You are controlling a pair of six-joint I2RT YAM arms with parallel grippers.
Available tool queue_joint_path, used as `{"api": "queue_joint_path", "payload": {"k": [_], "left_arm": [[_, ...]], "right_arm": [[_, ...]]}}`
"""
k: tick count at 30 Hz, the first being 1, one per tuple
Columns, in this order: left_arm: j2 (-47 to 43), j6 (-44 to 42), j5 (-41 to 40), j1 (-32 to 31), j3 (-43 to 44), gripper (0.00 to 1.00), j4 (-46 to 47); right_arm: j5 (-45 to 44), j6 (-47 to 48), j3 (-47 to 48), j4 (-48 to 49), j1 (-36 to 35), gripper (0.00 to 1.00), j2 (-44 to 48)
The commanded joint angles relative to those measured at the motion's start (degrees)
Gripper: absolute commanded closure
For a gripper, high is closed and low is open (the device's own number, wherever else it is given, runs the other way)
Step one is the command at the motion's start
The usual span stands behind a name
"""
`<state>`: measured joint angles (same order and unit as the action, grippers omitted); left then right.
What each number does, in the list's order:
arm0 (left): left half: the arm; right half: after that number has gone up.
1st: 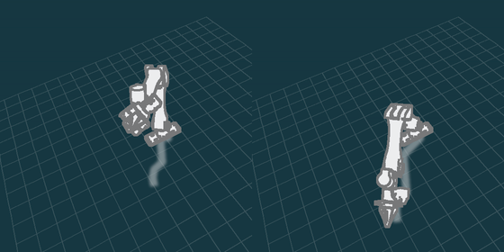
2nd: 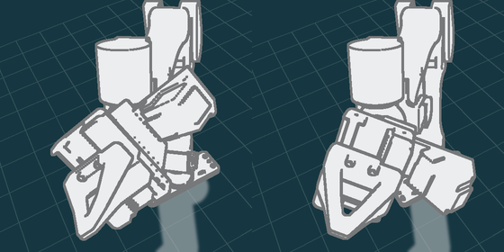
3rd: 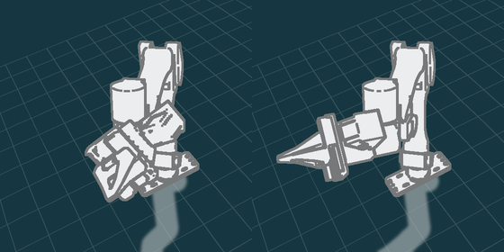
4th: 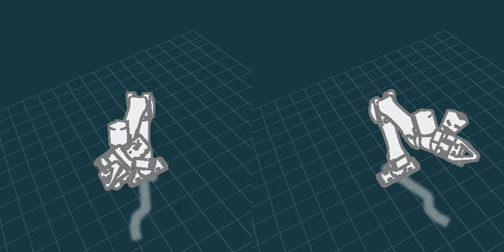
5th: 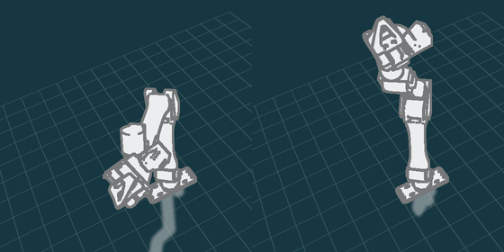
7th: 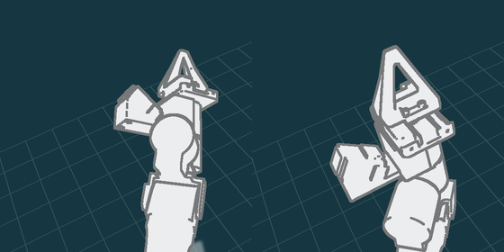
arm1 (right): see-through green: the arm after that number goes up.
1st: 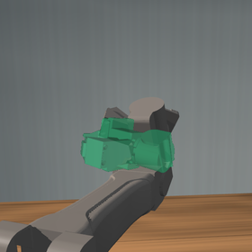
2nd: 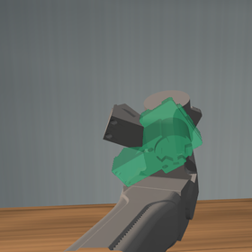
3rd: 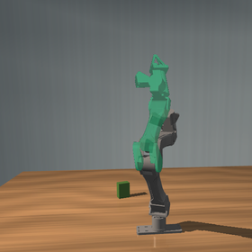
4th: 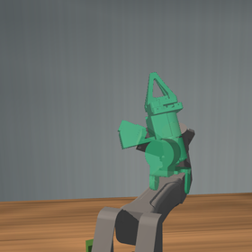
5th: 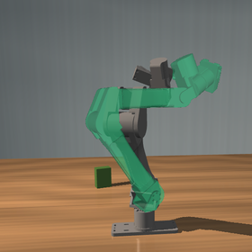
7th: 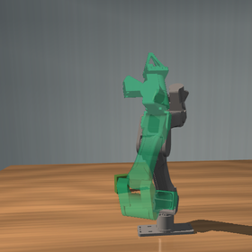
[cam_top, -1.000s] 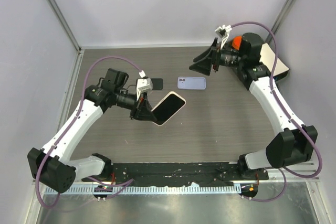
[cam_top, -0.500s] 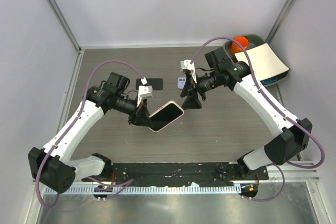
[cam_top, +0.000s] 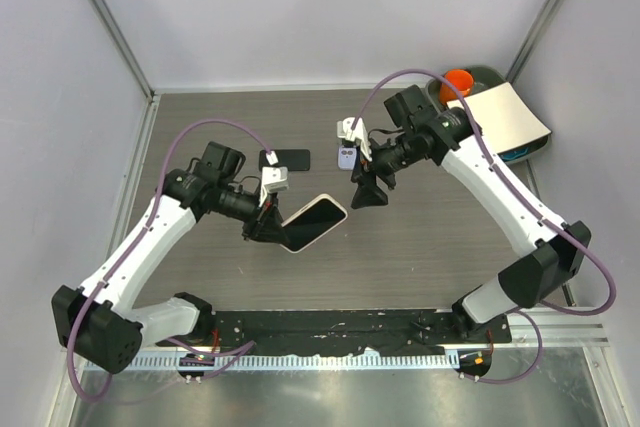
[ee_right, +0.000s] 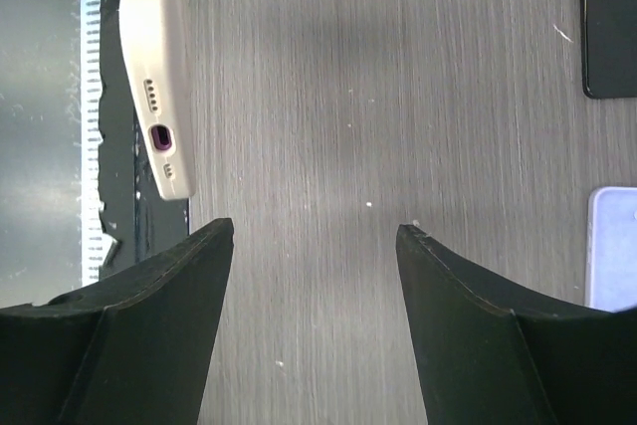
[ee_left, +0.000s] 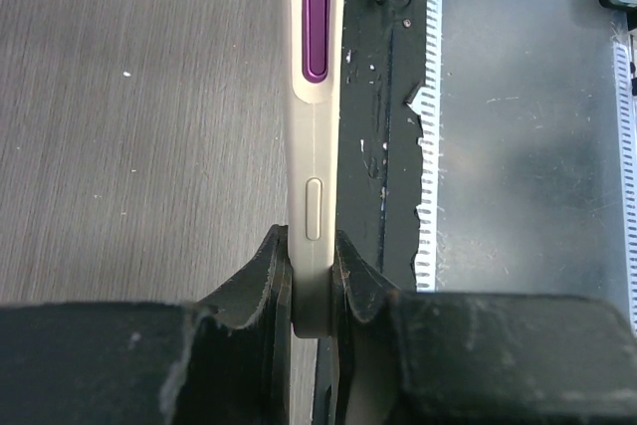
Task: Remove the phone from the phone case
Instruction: Pick up the phone at the center of the board.
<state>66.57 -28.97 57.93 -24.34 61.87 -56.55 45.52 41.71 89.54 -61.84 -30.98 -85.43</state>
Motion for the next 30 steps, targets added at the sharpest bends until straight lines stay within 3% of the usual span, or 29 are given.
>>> {"api": "queue_joint_path", "payload": {"k": [1, 3, 13, 30], "left_arm": [[-2.2, -0.2, 3.2, 0.3, 0.1, 1.0, 3.1], [-2.2, -0.1, 3.3, 0.3, 0.1, 1.0, 3.4], [-2.4, 0.3, 3.0, 0.2, -0.3, 1.0, 4.1], [-2.8, 2.3, 2.7, 0.3, -2.0, 1.0, 7.2]], "right_arm": [[-1.5, 10.6, 9.3, -15.5, 0.1, 0.28, -3.5], [-0.9, 13.7, 10.9, -20.3, 0.0, 0.28, -5.3], [9.0, 12.5, 11.9, -22.1, -2.5, 0.28, -7.5], [10.4, 0.3, 8.9, -11.4, -8.7, 0.28, -8.7]]}}
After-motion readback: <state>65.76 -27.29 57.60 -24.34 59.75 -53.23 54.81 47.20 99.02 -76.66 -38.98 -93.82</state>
